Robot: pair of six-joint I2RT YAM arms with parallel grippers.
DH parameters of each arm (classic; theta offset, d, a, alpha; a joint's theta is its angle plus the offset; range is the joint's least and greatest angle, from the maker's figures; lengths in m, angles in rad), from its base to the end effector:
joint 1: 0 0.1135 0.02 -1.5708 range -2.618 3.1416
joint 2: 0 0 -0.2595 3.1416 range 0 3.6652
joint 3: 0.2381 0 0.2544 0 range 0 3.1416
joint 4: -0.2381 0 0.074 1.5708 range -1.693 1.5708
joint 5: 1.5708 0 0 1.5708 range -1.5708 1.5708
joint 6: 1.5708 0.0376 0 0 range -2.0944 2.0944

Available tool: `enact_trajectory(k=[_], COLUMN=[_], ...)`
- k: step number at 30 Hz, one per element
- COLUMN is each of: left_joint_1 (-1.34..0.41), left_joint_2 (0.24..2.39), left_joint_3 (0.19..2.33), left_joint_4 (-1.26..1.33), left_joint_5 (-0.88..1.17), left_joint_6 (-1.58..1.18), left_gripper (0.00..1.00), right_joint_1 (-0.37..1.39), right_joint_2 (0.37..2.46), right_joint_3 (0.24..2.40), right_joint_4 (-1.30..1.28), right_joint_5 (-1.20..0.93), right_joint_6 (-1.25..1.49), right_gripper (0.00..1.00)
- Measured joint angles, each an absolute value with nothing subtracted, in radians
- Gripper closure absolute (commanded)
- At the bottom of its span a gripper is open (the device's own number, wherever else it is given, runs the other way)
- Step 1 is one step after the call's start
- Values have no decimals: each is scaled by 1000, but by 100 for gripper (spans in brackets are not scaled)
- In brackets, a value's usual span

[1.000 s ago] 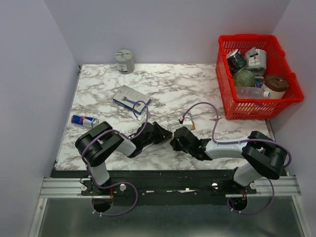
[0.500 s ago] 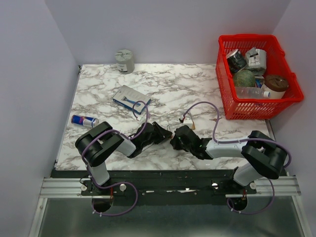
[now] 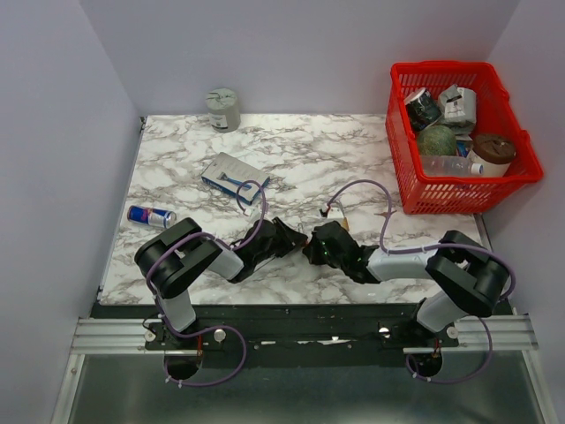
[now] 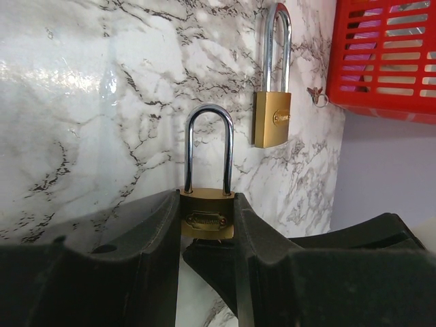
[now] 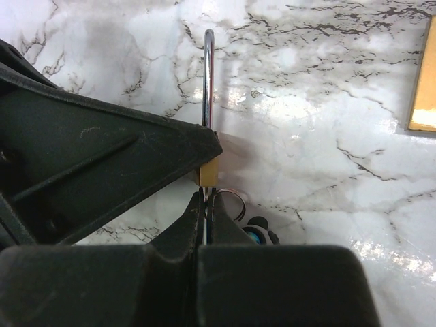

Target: Unlock with the key

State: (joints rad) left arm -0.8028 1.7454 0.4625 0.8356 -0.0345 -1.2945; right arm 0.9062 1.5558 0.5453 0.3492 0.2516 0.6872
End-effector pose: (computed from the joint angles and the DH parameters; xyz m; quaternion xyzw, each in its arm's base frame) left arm 0.2048 -0.2102 0.1008 -0.2149 0.8185 -0.4543 0.2783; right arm 0.1834 0.2189 0.1276 -0.0426 0.8920 0.2328 0.3852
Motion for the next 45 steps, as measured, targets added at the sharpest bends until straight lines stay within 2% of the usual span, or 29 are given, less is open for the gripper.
enact_trajectory(k=[19,41,42,45], left_joint_1=[-826,-837,-837,-838], left_joint_2=[1736,1642,1640,1639], left_joint_3=[417,392,395,418], left_joint_4=[966,1014,1012,995], left_joint_5=[4,93,95,104], left_joint_6=[-1283,-1218,-1214,-1200], left_gripper=[100,100,98,82], right_joint_1=[773,731,730,724], right_joint_2=[1448,1220,1207,1178], right_joint_3=[327,257,257,257], right_joint_4=[613,564,554,530], right_joint_5=[34,-88,-88,-84], right_joint_6=[752,722,712,687], right_gripper=[99,99,99,99])
